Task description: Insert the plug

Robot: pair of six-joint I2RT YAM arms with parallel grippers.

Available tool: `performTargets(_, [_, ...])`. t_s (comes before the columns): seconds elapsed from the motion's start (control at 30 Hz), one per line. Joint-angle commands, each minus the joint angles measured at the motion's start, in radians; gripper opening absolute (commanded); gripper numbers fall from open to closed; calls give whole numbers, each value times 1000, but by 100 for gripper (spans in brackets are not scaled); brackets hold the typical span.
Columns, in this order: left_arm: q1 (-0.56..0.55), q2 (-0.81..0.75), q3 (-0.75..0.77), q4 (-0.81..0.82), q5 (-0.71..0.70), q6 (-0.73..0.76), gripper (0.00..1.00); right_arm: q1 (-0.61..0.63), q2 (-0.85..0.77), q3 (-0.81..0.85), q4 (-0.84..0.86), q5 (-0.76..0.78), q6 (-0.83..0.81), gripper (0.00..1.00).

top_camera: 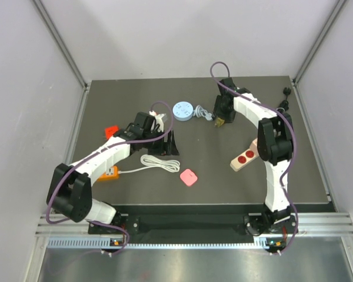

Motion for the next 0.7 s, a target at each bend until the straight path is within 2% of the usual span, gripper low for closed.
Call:
performTargets(0.0, [3,-1,8,60,20,14,80,-25,33,9,51,1,44,53])
performTargets(0.27, [4,19,7,70,36,19,80,-51,24,-60,160,-25,99,53])
performTargets(0.37, [6,25,16,65,33,11,79,-56,32,-58,175,-57,58,44])
performTargets(0.4, [4,31,22,62,51,8,79,-54,27,-67,180,-64,44,32])
performTargets(0.47, [4,38,40,62,75,0,79,-53,-16,-135,230,-94,0,18])
performTargets(0.5, [6,38,44,71,88,-7,78,-49,-64,-162,249,-129,-12,8])
performTargets(0.57, [6,27,56,105,115,-18,78,-43,-127,-268,311,-206,-51,1])
performTargets(0.67, [9,21,85,134,160,-38,74,-25,-302,-452,446,-374,-85,0])
